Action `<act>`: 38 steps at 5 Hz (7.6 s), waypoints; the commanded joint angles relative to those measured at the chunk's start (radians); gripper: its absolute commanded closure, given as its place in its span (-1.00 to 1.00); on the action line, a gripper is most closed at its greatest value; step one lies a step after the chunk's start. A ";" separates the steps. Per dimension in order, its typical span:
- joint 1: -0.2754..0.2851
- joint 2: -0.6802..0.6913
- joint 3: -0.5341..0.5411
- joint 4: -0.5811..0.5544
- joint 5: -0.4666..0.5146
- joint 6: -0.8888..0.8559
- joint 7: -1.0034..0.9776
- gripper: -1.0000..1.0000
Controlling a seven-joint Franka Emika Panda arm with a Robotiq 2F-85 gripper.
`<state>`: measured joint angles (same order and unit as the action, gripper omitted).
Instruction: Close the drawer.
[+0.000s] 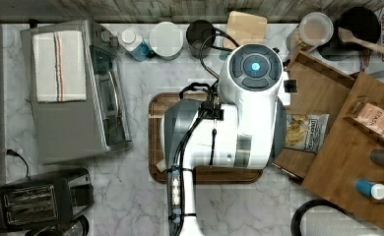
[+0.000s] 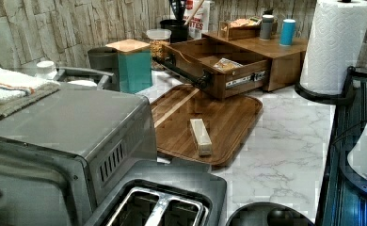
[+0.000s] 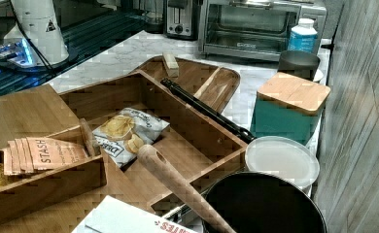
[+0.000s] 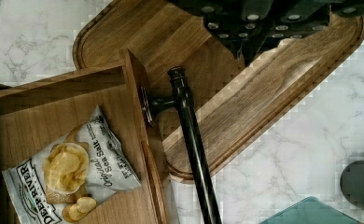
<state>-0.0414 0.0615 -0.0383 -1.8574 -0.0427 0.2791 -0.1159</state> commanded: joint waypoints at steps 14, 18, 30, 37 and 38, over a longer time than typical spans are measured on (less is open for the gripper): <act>-0.112 0.488 -0.023 0.248 -0.135 0.417 -0.230 1.00; -0.306 0.422 -0.050 0.072 -0.018 0.428 -0.416 1.00; -0.369 0.478 -0.380 0.081 -0.121 0.330 -0.587 1.00; -0.367 0.478 -0.382 0.081 -0.120 0.330 -0.588 1.00; -0.365 0.478 -0.384 0.081 -0.118 0.330 -0.588 1.00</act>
<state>-0.2510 0.5342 -0.2473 -1.7490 -0.1154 0.6919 -0.7339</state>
